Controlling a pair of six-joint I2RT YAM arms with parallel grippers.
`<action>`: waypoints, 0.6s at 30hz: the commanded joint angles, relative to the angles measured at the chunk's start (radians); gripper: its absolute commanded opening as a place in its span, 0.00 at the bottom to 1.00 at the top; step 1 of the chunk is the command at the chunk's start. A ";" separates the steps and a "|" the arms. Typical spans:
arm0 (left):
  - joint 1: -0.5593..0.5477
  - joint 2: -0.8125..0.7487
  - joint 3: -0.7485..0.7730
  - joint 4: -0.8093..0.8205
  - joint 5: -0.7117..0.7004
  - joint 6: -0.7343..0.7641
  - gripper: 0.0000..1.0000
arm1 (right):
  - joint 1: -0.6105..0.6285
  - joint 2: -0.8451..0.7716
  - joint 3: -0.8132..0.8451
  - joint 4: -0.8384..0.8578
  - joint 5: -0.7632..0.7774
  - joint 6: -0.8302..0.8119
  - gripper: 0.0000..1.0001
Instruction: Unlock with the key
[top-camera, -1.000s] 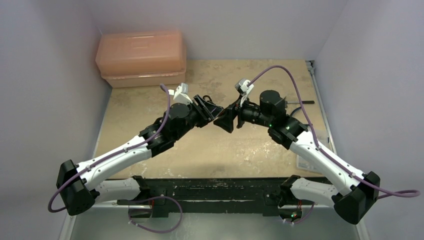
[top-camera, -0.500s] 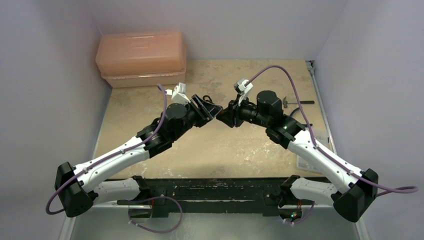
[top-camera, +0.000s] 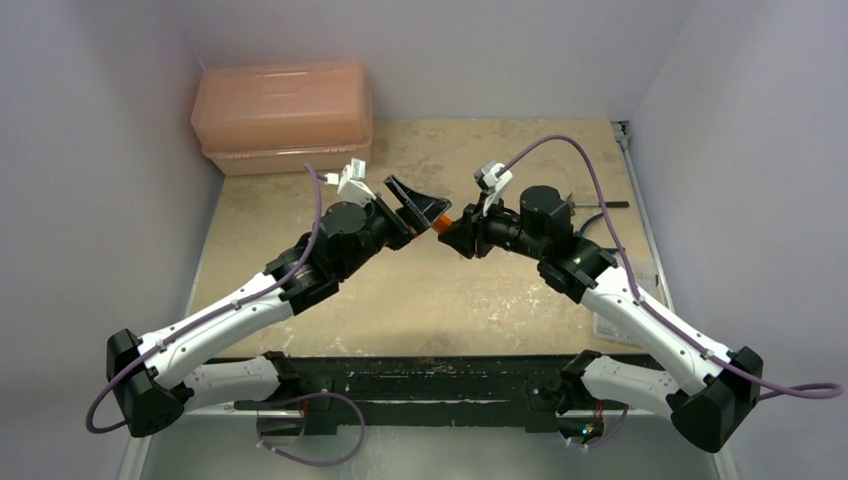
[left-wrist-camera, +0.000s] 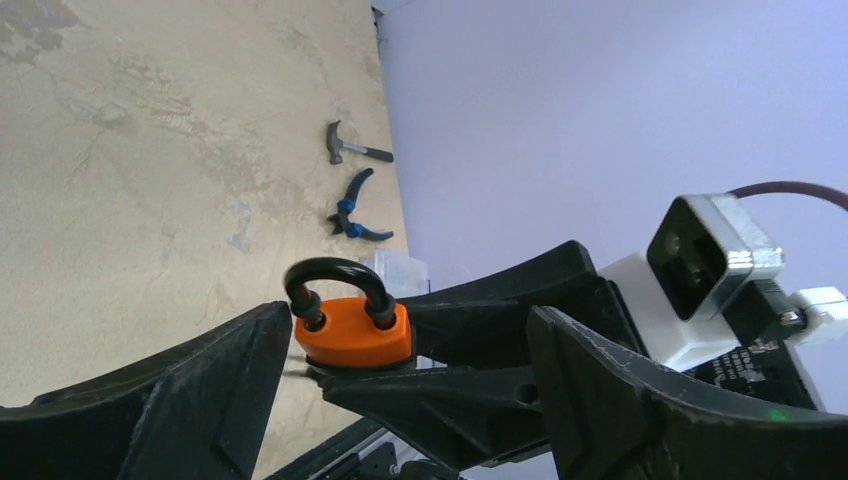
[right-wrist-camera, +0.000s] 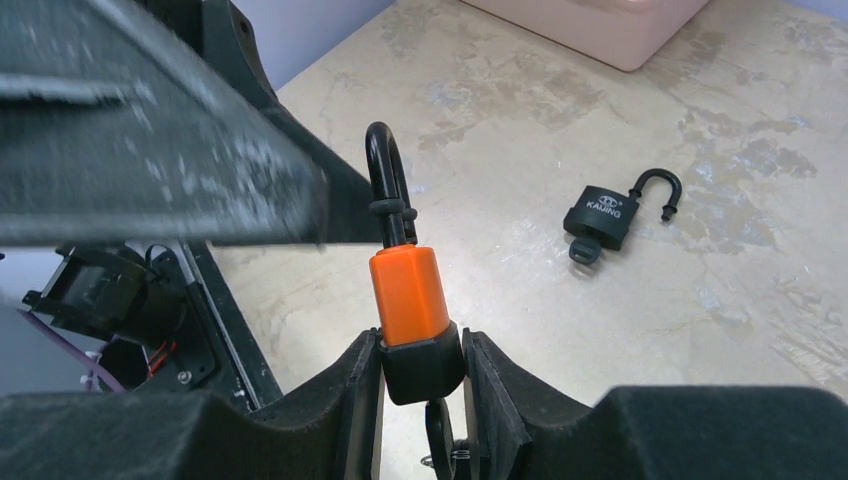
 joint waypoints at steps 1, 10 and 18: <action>0.002 -0.062 0.045 -0.012 -0.050 0.022 0.96 | -0.002 -0.062 -0.014 0.034 0.022 -0.019 0.00; 0.002 -0.092 0.046 -0.064 -0.117 -0.034 0.85 | -0.002 -0.070 0.007 0.026 0.020 -0.011 0.00; 0.004 -0.018 0.068 -0.042 -0.053 -0.062 0.77 | -0.002 -0.069 0.022 0.017 0.020 -0.014 0.00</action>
